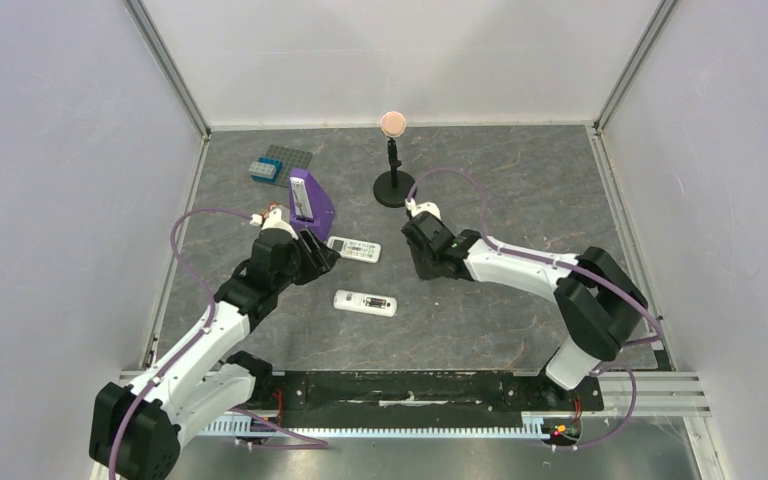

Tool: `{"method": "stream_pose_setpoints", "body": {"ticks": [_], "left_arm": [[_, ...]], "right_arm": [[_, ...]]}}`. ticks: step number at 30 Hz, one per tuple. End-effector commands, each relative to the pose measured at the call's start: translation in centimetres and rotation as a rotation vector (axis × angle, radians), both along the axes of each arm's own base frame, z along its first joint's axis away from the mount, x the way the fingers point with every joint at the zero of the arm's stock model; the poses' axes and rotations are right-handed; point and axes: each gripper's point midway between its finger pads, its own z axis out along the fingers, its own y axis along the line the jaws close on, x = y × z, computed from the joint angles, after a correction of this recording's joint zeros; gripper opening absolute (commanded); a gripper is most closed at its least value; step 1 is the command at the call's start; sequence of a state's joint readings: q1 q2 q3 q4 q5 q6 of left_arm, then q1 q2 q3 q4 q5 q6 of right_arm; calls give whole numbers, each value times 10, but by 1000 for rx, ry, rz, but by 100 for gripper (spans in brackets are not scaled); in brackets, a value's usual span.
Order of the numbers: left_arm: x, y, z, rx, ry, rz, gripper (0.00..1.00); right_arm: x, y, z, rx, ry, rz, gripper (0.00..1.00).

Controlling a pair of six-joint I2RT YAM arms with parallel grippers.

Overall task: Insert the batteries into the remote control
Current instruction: Pick up the battery cover at the center of the board, then load the battery cover into the remote control.

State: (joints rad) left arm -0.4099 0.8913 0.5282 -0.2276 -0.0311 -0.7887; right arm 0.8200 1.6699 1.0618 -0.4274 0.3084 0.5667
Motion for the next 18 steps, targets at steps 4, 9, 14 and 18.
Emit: {"method": "stream_pose_setpoints", "body": {"ticks": [4, 9, 14, 18], "left_arm": [[-3, -27, 11, -44, -36, -178, 62], [-2, -7, -4, -17, 26, -60, 62], [-1, 2, -8, -38, 61, 2, 62], [-1, 21, -16, -38, 102, 86, 62]], "right_arm": [[-23, 34, 15, 106, -47, 455, 14], [-49, 54, 24, 110, -45, 699, 13], [-71, 74, 27, 1, -61, 922, 13], [-79, 90, 30, -48, -90, 1018, 14]]}}
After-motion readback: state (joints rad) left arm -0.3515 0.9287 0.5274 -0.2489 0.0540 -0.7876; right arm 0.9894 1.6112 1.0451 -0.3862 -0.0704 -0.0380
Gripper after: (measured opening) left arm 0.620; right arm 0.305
